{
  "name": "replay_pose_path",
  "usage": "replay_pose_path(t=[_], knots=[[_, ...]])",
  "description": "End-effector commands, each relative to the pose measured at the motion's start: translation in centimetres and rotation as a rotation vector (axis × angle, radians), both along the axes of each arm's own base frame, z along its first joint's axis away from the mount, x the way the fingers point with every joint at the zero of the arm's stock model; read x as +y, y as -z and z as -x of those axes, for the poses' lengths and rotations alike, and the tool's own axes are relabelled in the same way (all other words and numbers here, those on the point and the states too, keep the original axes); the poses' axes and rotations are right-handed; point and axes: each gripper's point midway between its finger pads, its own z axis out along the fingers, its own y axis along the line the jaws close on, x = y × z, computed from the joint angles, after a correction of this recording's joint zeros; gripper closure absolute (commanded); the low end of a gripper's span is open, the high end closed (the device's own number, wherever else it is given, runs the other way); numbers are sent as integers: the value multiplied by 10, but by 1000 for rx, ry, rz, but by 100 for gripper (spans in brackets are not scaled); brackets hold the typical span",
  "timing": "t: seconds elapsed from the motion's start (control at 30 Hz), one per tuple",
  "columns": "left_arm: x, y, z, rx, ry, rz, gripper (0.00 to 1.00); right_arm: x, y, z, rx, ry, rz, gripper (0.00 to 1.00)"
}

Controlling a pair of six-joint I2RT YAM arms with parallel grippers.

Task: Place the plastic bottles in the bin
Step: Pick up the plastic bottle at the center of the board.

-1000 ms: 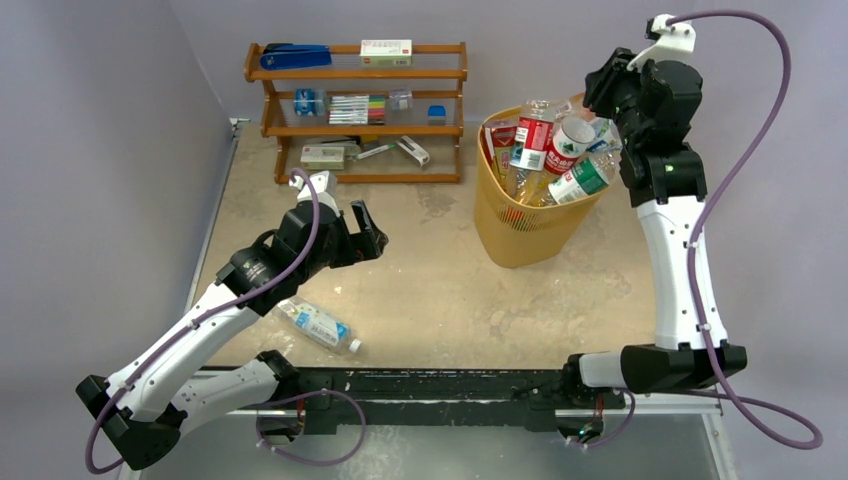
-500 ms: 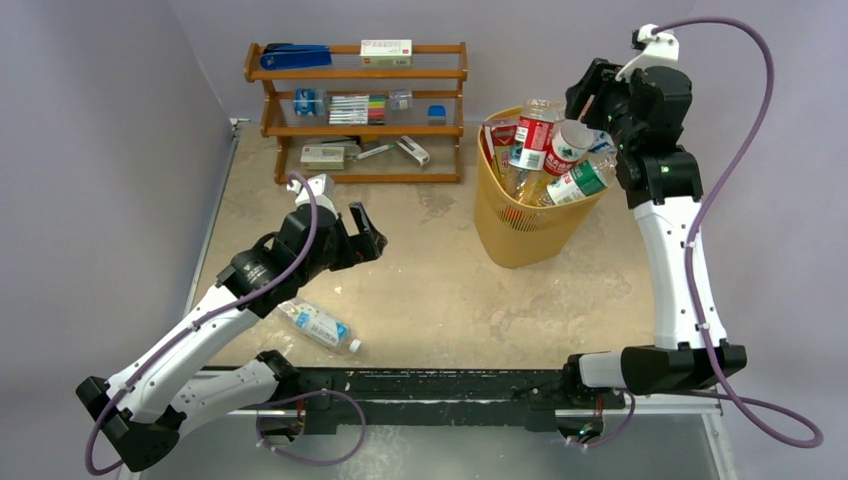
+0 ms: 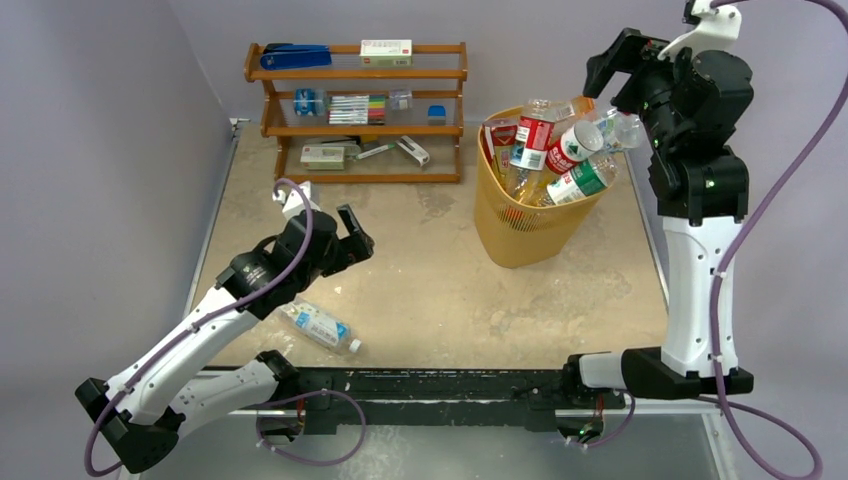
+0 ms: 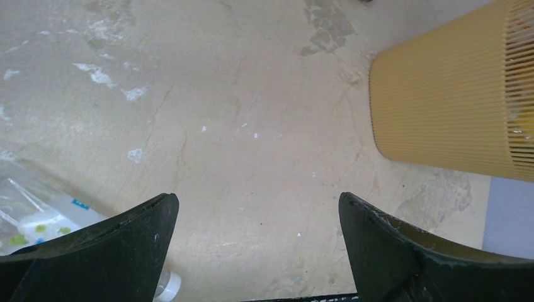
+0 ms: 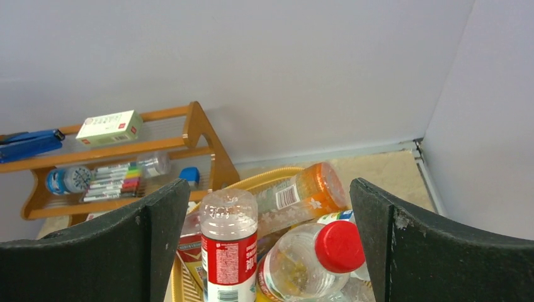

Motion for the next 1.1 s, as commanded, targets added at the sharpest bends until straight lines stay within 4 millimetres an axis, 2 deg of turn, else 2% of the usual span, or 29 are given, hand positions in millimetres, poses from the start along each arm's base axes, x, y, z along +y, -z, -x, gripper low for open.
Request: replay_pose_path(t=[0.0,0.13,0.27,0.4,0.5,0.63,0.83,1.07], knots=[[17,-6,0,16,-134,12,1,-2,-23,19,-49,2,21,0],[27,10,7,90,-221,11,1,9,-33,36,-86,-70,20,0],[40,30,17,179,-334,-6,1,40,-35,47,-89,-252,20,0],[56,49,28,269,-447,-69,1,83,-22,58,-69,-511,18,0],[72,57,38,305,-535,-111,1,112,-10,76,-59,-703,-14,0],[79,68,52,320,-626,-18,1,140,6,97,-43,-897,-47,1],[79,92,70,406,-707,62,1,158,22,102,-4,-937,-50,2],[66,142,91,579,-720,54,1,178,34,106,23,-995,-59,2]])
